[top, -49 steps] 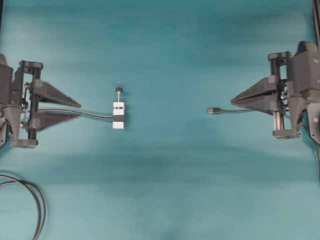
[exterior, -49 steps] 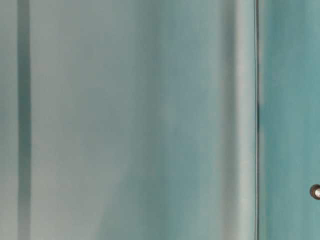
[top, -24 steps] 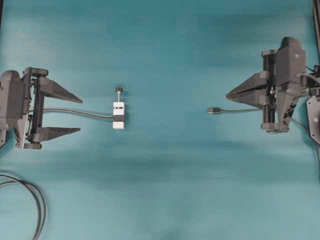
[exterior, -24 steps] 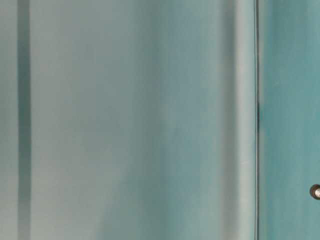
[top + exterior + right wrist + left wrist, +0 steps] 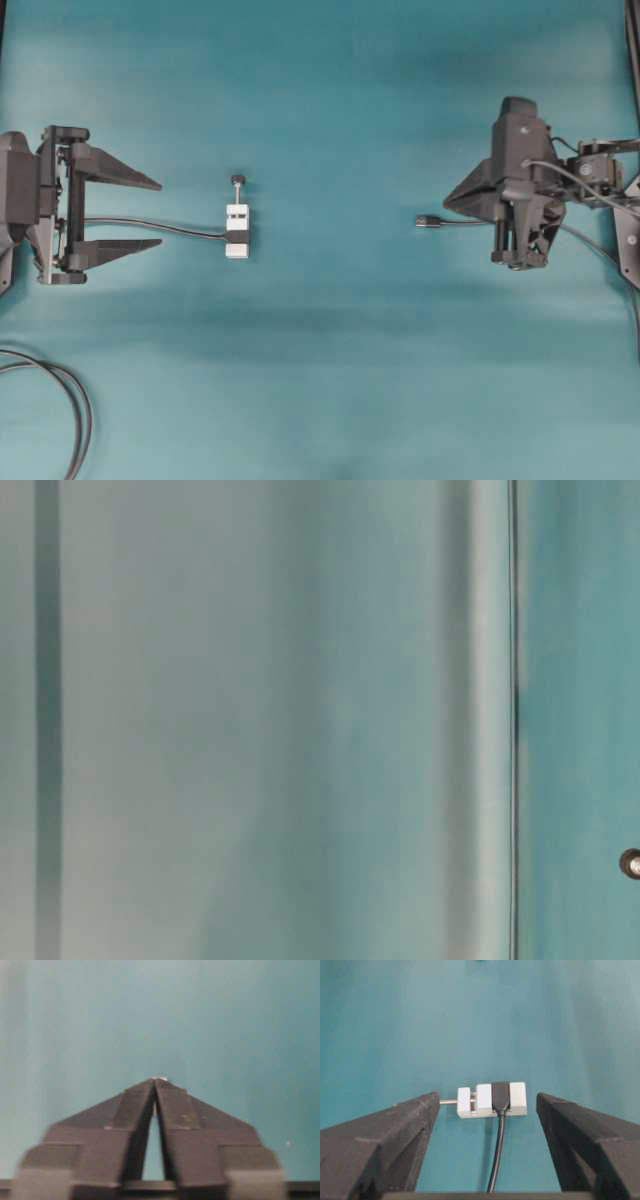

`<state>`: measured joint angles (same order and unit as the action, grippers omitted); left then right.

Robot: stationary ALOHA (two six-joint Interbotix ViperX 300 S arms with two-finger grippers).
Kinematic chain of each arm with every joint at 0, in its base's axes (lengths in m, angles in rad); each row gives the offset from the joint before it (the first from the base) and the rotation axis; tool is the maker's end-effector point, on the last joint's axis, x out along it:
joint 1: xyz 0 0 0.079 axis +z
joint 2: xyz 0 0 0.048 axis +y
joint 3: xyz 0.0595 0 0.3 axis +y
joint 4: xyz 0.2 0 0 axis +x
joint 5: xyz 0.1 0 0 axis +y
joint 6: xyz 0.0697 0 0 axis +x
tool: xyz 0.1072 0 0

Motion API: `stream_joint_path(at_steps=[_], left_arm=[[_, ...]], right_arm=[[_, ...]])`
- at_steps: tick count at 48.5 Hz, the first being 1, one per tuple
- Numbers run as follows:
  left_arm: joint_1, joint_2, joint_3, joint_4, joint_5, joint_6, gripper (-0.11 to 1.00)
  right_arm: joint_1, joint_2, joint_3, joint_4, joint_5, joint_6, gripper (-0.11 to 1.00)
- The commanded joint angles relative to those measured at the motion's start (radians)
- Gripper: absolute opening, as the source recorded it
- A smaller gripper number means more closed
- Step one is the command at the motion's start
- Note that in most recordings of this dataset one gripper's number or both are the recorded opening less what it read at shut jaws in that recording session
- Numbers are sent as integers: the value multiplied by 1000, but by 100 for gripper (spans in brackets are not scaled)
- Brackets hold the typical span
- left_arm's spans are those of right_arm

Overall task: Insert the USB cable into the female connector supported by the left arm.
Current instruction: 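Lower the right gripper onto the black USB-A plug and grasp it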

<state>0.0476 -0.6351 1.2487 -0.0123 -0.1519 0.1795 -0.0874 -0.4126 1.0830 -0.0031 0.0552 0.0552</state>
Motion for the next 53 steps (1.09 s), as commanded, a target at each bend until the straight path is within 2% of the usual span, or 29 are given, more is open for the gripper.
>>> stream_joint_path(at_steps=[1,7,11,22,44,53], left_arm=[[3,0,-11,-2,-9,14,85],[3,0,-9,-2,-8,15,85],[3,0,-8,-2,-8,14,85],[2,0,-8,-2,-8,14,85],[2,0,-8,-2,-2,12,85],[2,0,-8,-2,0,11,85]], right_arm=[[-3,15,-23,0,11,0,26],[-3,51,-23,2,15,-2,56],[-3,77,-23,2,15,-2,66],[-3,130,-26,2,12,0,61],[-3,272,-77,0,-15,-2,59],[-3,310,-87,0,-15,-2,53]])
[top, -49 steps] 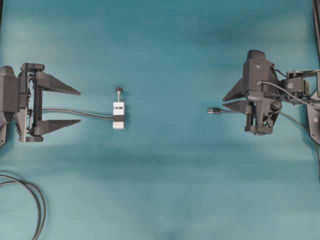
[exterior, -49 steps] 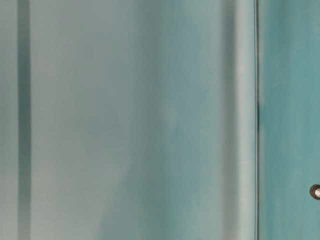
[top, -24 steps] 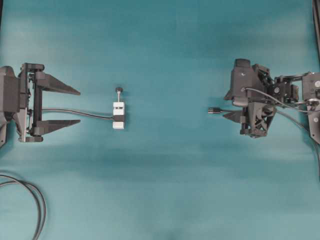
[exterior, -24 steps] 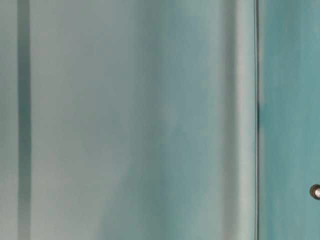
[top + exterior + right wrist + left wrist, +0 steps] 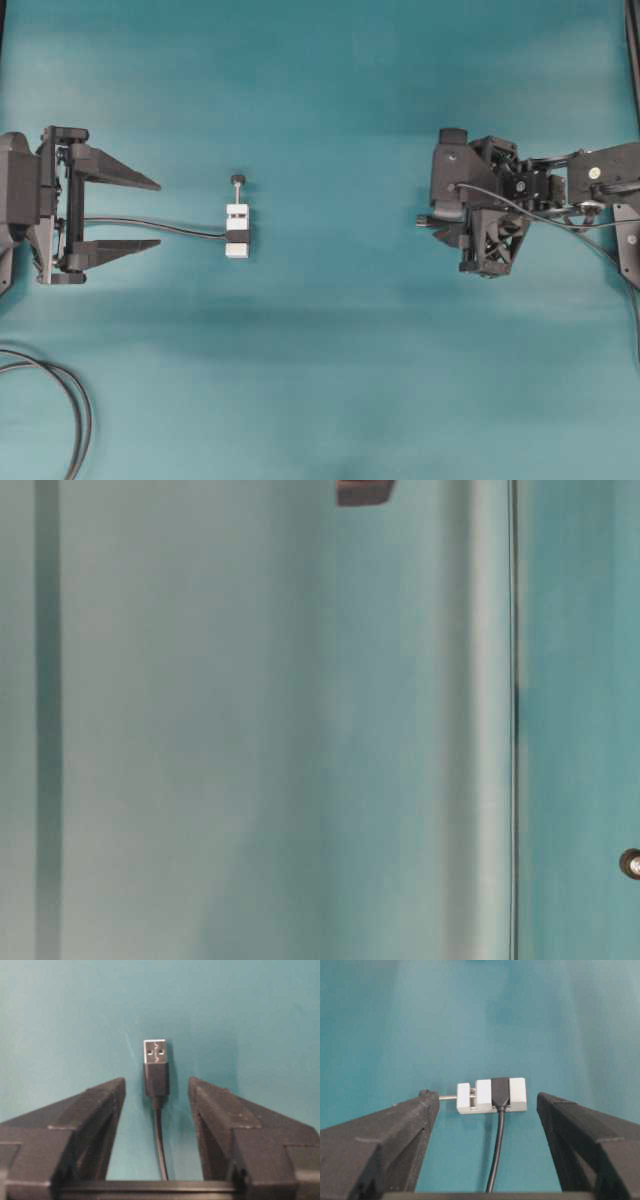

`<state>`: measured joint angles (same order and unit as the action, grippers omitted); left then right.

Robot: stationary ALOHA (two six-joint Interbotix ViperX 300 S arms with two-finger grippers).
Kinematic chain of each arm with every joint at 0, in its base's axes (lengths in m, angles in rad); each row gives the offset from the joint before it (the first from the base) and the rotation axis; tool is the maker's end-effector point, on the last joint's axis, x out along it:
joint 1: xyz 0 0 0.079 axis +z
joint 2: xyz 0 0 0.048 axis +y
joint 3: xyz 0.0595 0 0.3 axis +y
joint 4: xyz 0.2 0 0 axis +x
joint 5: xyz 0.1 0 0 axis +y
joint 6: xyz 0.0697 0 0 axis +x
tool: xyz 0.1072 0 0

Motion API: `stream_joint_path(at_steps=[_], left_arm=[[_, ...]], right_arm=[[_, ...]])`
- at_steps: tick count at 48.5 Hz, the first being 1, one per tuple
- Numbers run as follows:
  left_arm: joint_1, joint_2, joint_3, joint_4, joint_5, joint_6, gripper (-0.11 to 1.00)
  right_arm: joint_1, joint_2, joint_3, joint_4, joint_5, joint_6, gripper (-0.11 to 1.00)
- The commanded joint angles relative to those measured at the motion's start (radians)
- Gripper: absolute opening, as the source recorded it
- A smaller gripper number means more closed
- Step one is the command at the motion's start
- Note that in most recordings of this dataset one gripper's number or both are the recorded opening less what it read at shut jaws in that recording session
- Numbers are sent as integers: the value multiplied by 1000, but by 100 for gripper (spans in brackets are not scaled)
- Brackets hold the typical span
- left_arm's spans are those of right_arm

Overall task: Insert the USB cable into the female connector supported by the left arm.
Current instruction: 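Lower the right gripper onto the black USB-A plug and grasp it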

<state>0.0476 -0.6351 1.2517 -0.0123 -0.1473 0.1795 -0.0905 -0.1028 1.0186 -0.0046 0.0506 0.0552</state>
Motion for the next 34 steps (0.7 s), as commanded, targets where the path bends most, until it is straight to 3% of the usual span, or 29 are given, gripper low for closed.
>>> stream_joint_path(at_steps=[1,17,34], left_arm=[[2,0,-11,-2,-5,11,85],[2,0,-6,-2,-3,11,85],[2,0,2,-2,11,11,85]], right_arm=[[0,0,-23,2,-11,-2,52],[0,5,-18,3,-11,0,31],[23,58,-26,2,-11,2,31]])
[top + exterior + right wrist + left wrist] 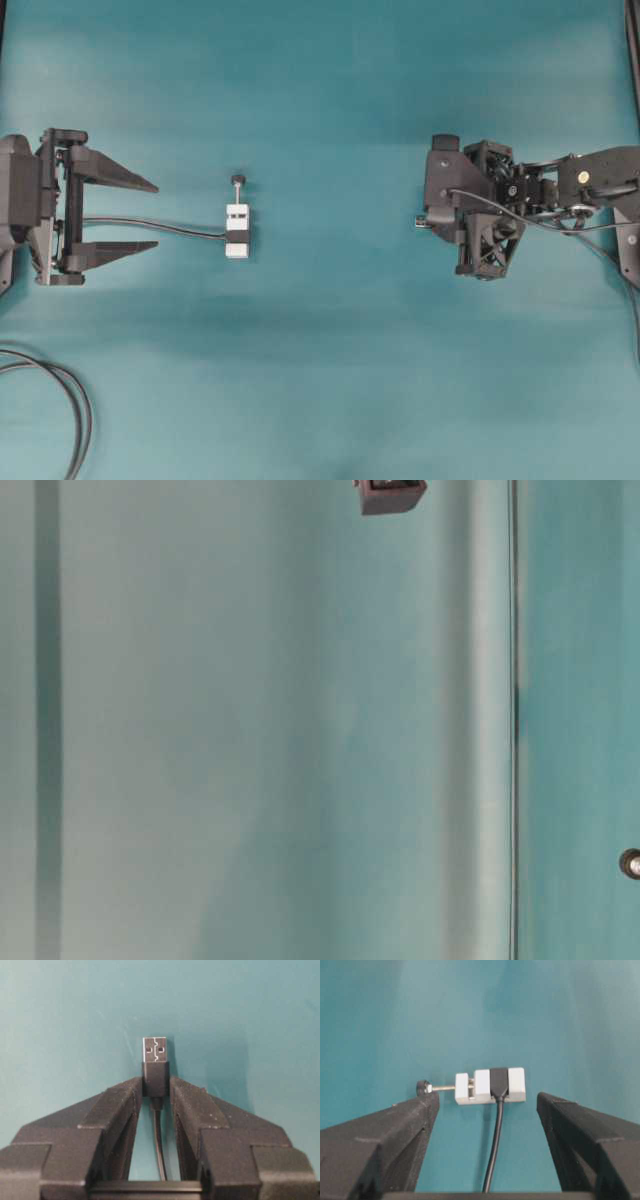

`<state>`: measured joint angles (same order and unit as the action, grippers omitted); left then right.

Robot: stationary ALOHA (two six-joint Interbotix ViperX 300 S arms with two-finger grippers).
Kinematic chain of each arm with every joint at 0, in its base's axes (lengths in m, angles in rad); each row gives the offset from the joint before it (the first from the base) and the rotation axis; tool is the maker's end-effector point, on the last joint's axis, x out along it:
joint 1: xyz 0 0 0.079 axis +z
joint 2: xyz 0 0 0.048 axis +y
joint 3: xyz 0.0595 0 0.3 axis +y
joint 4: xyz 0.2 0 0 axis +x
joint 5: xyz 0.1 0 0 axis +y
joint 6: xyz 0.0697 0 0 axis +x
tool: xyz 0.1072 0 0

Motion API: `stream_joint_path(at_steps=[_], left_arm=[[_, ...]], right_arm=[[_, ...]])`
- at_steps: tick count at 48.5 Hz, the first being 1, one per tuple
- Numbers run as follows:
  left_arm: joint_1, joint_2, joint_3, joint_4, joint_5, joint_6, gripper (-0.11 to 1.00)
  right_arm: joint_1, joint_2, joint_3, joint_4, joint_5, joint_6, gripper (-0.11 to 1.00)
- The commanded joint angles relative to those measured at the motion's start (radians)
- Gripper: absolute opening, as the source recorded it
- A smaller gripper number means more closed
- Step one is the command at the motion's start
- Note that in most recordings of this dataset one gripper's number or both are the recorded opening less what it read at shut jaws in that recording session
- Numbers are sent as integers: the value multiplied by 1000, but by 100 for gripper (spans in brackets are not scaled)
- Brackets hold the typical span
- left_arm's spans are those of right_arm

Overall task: Insert the USB cable into the female connector supported by the left arm.
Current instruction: 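Lower the right gripper onto the black USB-A plug and grasp it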

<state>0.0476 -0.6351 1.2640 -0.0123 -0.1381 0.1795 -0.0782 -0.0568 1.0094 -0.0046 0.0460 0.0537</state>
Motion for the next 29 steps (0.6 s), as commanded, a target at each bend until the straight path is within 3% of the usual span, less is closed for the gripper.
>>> stream_joint_path(at_steps=[1,20,29], left_arm=[[2,0,-11,-2,3,11,85],[2,0,-11,-3,5,11,85],[2,0,2,-2,0,11,85]], right_arm=[[11,15,-17,3,-6,3,31],[17,21,-29,2,44,0,30],[18,14,-72,-8,97,-5,21]])
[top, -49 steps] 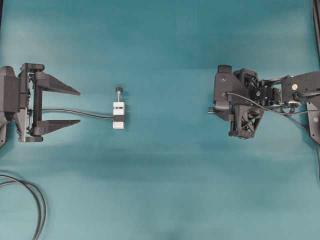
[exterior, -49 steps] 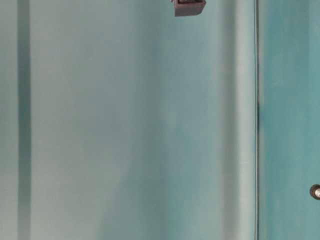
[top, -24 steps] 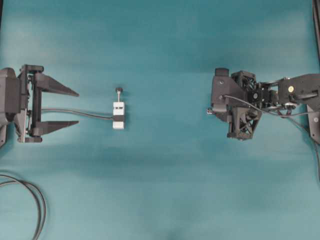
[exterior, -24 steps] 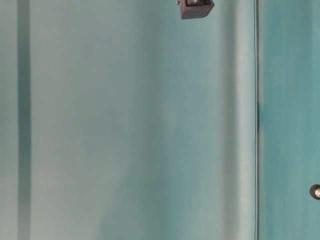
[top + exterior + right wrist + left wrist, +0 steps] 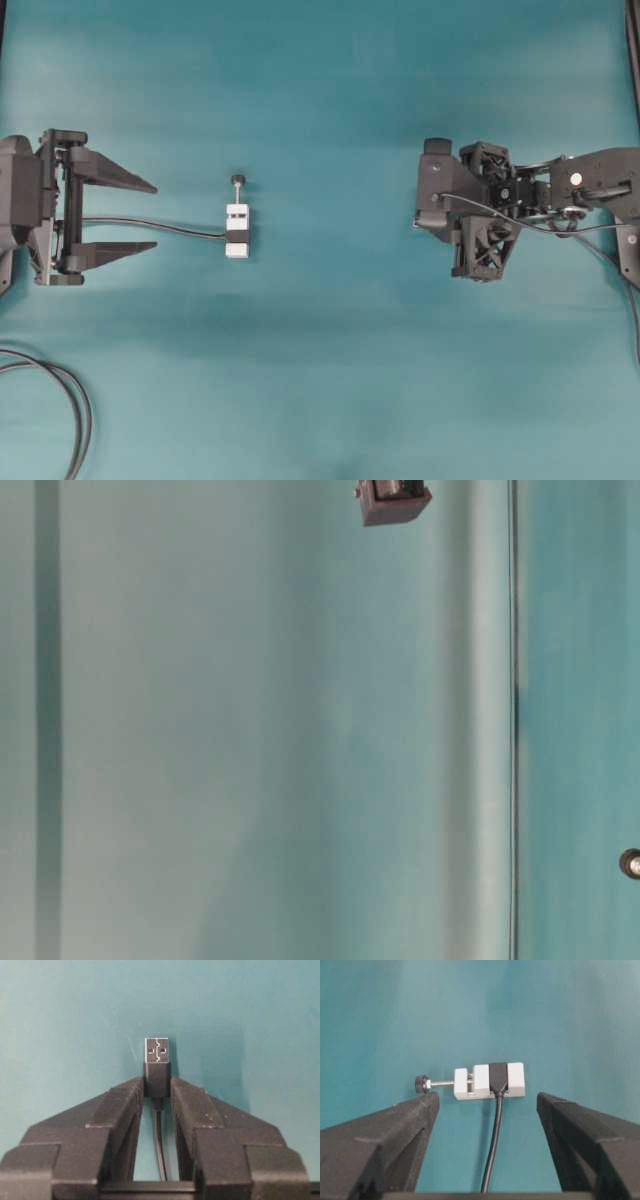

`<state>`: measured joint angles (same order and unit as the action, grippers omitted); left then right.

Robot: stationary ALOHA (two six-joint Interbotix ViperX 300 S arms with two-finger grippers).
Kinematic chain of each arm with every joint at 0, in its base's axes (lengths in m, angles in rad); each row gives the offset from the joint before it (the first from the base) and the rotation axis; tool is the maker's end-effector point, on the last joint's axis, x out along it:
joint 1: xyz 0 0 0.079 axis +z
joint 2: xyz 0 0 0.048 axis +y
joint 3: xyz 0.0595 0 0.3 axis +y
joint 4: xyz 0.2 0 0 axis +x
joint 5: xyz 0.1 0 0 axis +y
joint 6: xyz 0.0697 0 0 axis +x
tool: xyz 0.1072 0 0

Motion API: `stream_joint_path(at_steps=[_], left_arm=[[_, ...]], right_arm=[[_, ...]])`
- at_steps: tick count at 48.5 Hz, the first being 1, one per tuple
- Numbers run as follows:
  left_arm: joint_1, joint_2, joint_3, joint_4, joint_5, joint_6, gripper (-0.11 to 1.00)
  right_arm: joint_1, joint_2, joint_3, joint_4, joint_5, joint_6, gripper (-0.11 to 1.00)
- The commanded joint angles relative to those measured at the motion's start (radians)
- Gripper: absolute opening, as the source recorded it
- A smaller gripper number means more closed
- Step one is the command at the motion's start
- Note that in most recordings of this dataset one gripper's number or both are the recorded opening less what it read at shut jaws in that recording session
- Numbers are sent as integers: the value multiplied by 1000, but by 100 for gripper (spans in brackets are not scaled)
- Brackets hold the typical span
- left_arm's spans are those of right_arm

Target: Insert the USB cable into the female connector supported by the left arm.

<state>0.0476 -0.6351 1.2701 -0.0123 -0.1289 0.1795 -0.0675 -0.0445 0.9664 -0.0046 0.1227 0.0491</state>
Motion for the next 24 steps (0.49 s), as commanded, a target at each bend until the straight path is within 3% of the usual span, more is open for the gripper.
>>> stream_joint_path(at_steps=[1,12,24], left_arm=[[2,0,-2,-2,-11,11,85],[2,0,12,-3,-57,6,85],[5,0,28,-3,-89,6,85]], right_arm=[[8,-2,-35,-14,31,0,21],[5,-75,-54,-81,66,2,21],[2,-118,-71,-86,-15,3,21]])
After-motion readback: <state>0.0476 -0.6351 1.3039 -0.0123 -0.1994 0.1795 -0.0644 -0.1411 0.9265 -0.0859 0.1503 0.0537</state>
